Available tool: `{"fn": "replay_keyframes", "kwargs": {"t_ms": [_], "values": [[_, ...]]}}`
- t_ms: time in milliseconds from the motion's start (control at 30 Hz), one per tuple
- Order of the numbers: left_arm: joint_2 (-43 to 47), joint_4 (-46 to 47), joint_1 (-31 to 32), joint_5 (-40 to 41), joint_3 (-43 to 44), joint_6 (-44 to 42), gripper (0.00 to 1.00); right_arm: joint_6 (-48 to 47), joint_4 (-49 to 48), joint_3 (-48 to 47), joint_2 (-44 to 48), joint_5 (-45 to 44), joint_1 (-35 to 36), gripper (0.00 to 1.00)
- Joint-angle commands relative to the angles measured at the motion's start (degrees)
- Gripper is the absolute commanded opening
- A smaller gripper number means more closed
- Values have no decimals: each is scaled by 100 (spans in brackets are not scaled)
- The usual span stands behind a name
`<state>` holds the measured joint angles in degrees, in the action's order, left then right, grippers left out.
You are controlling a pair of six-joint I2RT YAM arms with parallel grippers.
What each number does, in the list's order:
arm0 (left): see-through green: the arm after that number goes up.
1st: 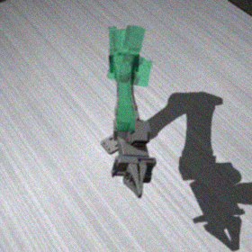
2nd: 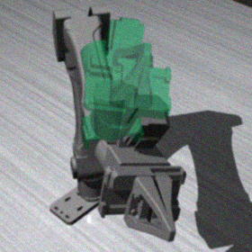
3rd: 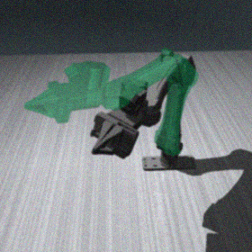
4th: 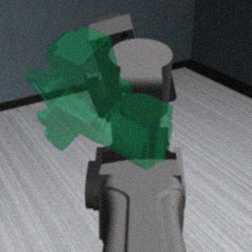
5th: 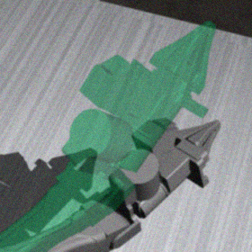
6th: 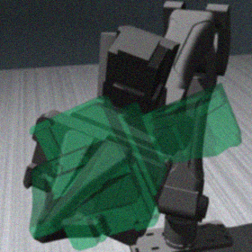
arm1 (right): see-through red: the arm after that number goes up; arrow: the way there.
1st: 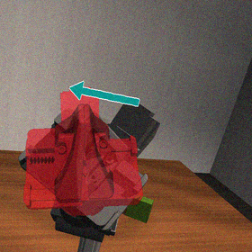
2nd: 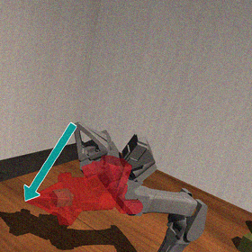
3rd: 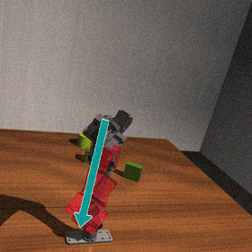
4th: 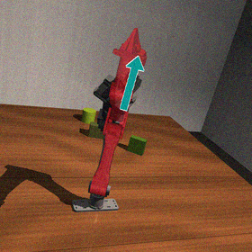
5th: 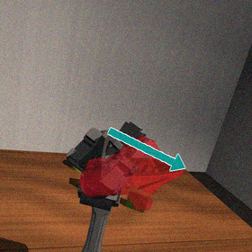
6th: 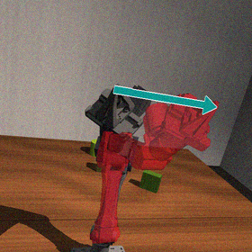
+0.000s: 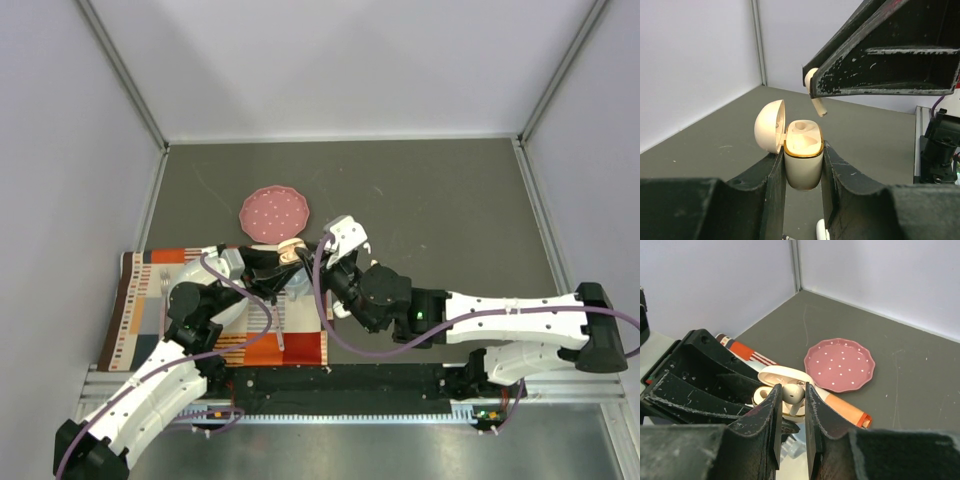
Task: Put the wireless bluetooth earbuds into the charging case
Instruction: Insert the right earbud into the right side groove of the charging case.
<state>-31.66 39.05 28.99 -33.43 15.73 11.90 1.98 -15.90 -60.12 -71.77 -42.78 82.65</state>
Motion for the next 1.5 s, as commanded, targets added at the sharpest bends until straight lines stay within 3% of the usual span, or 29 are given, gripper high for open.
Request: {"fn": "replay_keyframes", "kwargs": {"t_ms": [0, 1067, 1467], "values": [[19, 402, 19, 3, 45, 67, 0, 92, -150, -290, -83, -248, 58, 0], [-7, 543, 19, -58, 9, 207, 0, 75, -686, -53, -320, -494, 58, 0], [-16, 1052, 19, 30, -87, 611, 0, 48, -880, 290, -320, -520, 67, 0]]}}
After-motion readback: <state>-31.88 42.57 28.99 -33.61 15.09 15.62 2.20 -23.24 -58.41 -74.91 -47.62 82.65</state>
